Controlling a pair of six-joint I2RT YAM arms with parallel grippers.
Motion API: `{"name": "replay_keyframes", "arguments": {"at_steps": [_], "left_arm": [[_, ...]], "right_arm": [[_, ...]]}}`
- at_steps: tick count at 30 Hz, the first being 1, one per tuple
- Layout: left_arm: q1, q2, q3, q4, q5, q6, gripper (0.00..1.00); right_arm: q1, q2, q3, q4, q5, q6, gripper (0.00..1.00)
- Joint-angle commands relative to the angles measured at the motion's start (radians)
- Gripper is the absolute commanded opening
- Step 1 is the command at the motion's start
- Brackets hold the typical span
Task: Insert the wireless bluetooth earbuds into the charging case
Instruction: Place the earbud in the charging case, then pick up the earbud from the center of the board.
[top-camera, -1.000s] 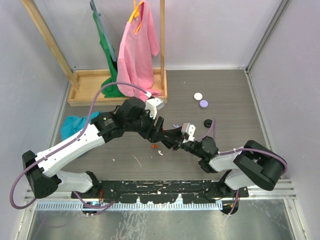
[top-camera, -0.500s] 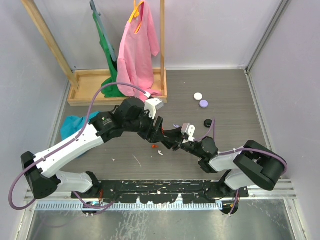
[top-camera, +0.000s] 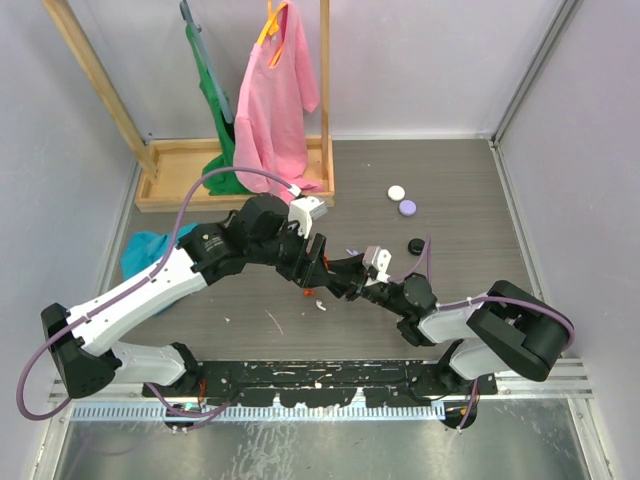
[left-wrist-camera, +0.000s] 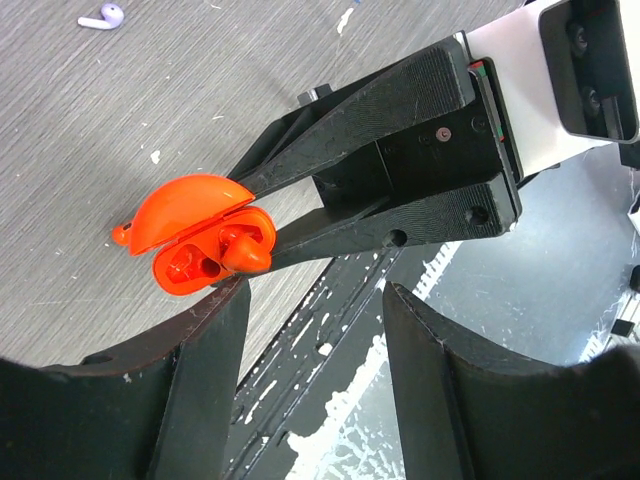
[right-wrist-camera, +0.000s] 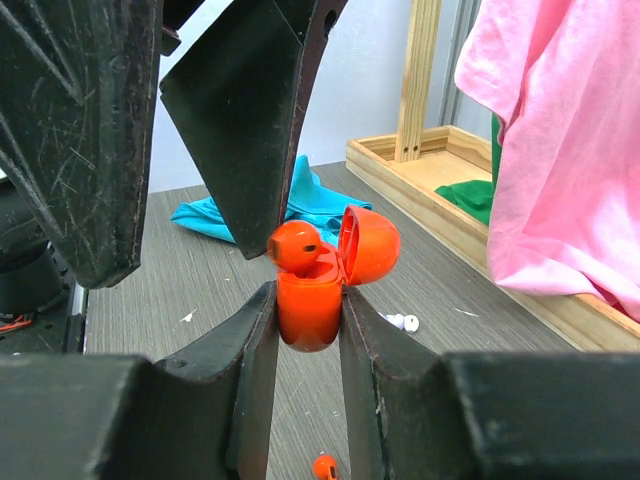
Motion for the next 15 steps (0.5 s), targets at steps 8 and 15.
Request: {"name": "replay_keyframes", "arguments": {"at_steps": [8,15], "left_arm": [[0.002,0.031,0.059,0.107,-0.008,-0.033,0.57],[0.003,-0.060,0.011,0.068,-0.155,-0.009,0.59]], "right_arm": [[0.001,-0.032,-0.003,0.165,0.017,-0.011,0.04],[-0.017,-0.042,-0.029,0.145,0.085,-0.036,0.04]]}}
